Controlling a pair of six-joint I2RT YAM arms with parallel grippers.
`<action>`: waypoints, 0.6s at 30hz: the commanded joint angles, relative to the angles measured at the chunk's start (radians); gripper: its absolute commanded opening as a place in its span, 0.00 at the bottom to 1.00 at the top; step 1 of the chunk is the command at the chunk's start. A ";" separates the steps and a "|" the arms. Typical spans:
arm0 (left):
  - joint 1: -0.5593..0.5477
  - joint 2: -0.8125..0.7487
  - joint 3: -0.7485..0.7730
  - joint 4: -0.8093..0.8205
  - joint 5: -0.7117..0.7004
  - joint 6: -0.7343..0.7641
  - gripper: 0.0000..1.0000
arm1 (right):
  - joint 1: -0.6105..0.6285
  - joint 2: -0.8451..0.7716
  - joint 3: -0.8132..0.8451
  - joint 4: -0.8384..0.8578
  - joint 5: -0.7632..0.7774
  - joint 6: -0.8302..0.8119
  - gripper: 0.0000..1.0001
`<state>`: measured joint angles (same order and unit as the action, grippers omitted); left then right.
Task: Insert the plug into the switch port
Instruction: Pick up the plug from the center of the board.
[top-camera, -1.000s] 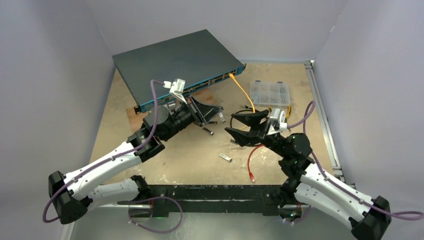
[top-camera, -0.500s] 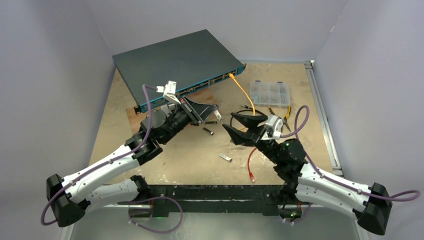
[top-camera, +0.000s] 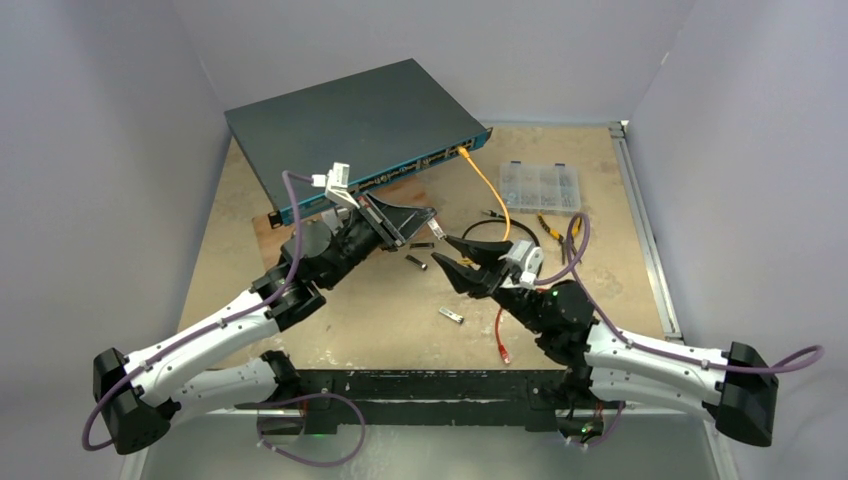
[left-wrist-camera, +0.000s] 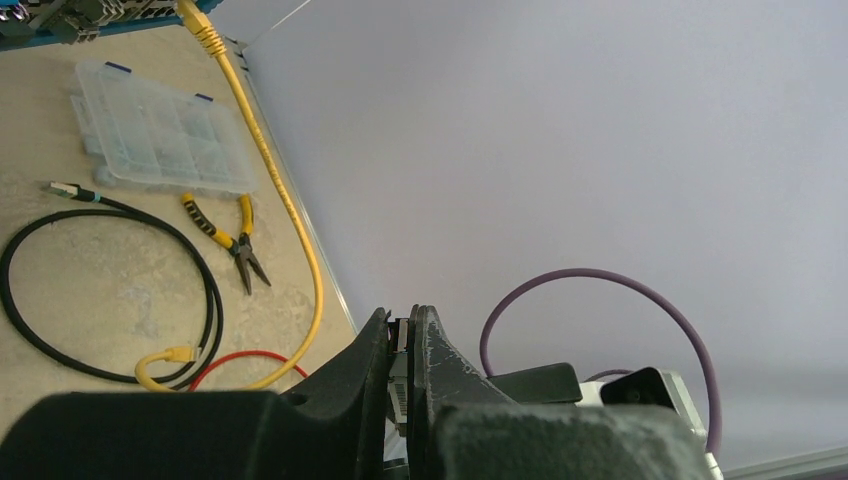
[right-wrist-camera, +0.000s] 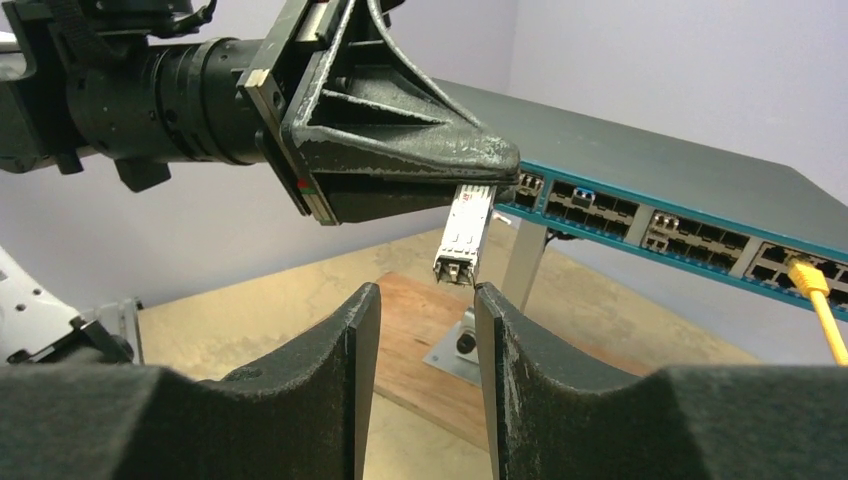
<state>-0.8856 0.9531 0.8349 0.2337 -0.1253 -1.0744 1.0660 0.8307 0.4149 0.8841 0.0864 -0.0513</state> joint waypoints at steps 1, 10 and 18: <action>0.002 -0.011 -0.014 0.067 -0.007 -0.025 0.00 | 0.038 0.008 0.020 0.104 0.109 -0.065 0.42; 0.002 -0.010 -0.015 0.069 -0.004 -0.031 0.00 | 0.074 0.031 0.028 0.149 0.175 -0.116 0.40; 0.003 -0.011 -0.019 0.075 -0.002 -0.036 0.00 | 0.092 0.066 0.041 0.153 0.178 -0.132 0.37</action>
<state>-0.8856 0.9531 0.8215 0.2470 -0.1265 -1.0927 1.1477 0.8883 0.4149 0.9859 0.2371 -0.1528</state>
